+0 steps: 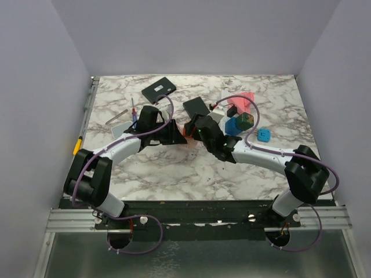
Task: Pull the plug off the socket
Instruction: Remove the plug from the socket.
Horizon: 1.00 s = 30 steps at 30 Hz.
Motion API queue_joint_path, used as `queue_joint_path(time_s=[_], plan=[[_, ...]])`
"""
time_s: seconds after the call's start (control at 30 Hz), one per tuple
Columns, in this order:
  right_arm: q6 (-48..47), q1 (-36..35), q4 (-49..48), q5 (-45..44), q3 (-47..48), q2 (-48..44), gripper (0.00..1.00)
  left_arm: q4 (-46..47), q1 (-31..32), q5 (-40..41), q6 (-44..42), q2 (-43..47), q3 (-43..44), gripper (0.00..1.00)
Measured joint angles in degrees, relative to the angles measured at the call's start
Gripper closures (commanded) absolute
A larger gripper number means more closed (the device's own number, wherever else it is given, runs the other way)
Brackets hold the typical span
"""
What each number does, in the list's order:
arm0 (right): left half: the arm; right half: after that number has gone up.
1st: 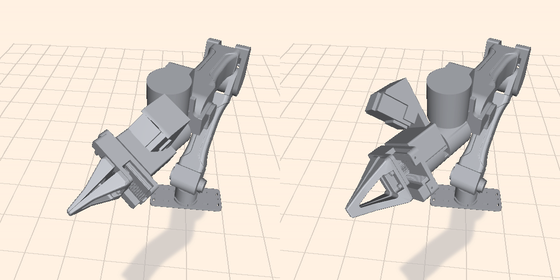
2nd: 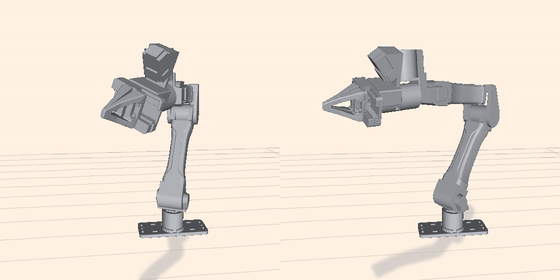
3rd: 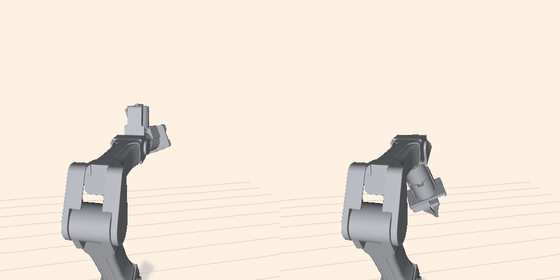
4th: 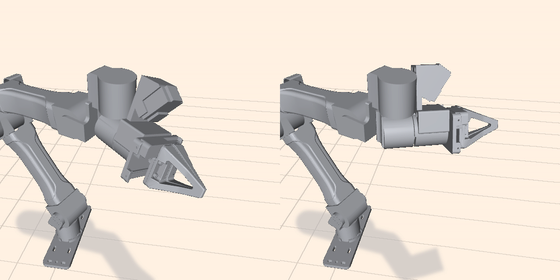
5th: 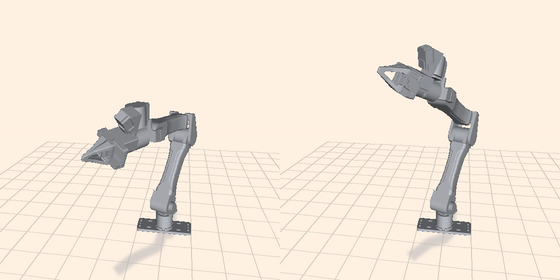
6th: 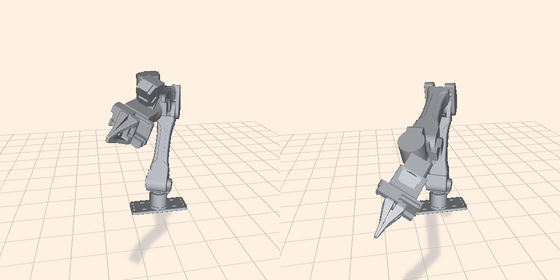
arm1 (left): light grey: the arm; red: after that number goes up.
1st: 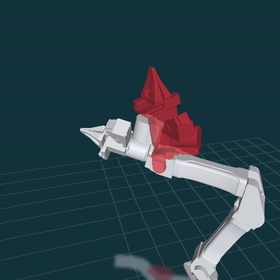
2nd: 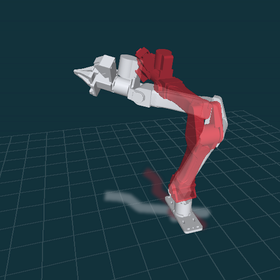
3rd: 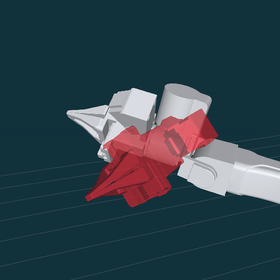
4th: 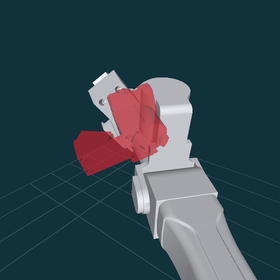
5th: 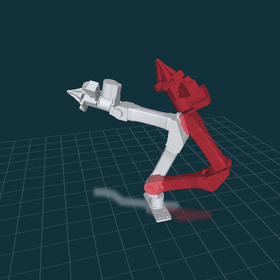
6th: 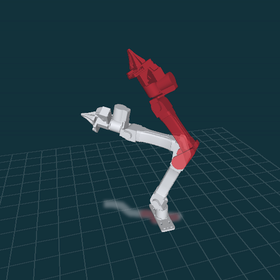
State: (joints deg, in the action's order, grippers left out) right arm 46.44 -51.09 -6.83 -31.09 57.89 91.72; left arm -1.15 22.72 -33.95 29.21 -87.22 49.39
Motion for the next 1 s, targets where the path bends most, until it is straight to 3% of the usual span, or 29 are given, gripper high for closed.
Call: queue_joint_path(time_s=[0.53,1.0], plan=[[0.3,2.5,1.6,9.2,0.4,-0.4,1.0,-4.0,0.1,3.4,-5.6,1.6,0.8,1.0],[4.6,1.4,-6.2,10.3,-5.9,-0.7,1.0,-8.1,0.4,4.0,-7.3,1.5,0.8,1.0]])
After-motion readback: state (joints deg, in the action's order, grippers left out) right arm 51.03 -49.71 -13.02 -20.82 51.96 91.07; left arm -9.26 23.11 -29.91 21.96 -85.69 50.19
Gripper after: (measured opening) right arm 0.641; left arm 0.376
